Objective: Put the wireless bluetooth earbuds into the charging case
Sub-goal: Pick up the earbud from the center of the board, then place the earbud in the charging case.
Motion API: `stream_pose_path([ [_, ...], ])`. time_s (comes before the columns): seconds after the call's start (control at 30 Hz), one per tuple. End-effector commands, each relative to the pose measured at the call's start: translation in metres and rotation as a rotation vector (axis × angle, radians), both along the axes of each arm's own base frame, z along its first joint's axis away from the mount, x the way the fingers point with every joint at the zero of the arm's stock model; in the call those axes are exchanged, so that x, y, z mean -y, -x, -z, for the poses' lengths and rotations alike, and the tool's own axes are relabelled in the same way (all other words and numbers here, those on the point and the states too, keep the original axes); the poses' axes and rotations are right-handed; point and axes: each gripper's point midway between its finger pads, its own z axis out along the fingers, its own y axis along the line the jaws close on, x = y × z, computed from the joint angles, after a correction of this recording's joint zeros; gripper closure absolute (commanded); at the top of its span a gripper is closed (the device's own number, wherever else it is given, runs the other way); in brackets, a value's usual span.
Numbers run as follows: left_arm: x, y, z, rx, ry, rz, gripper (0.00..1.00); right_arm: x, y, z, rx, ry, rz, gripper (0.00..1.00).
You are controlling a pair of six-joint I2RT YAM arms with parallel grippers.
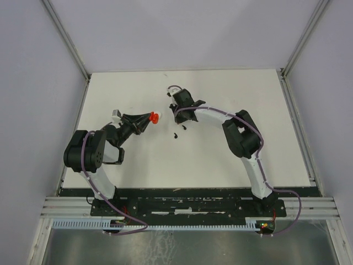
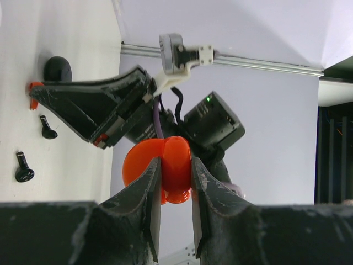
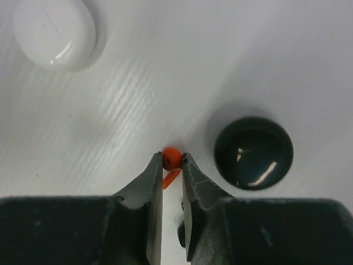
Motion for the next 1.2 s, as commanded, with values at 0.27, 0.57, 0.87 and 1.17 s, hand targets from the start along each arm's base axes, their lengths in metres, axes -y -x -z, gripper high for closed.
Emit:
stream_pose_path([
  [0.27, 0.016, 0.0, -0.013, 0.072, -0.019, 0.055, 0.97, 0.015, -0.001, -0.174, 0.603, -0.383, 0.036, 0.99],
  [0.57, 0.049, -0.001, -0.011, 0.039, 0.006, 0.129, 0.97, 0.029, 0.062, -0.243, 1.116, -0.614, -0.201, 0.99],
  [0.87, 0.07, -0.004, -0.009, 0.008, -0.01, 0.172, 0.97, 0.019, 0.091, -0.235, 1.217, -0.564, -0.36, 0.99],
  [1.17, 0.082, -0.006, -0.019, 0.029, 0.002, 0.198, 0.97, 0.003, 0.102, -0.218, 1.252, -0.453, -0.427, 0.99],
])
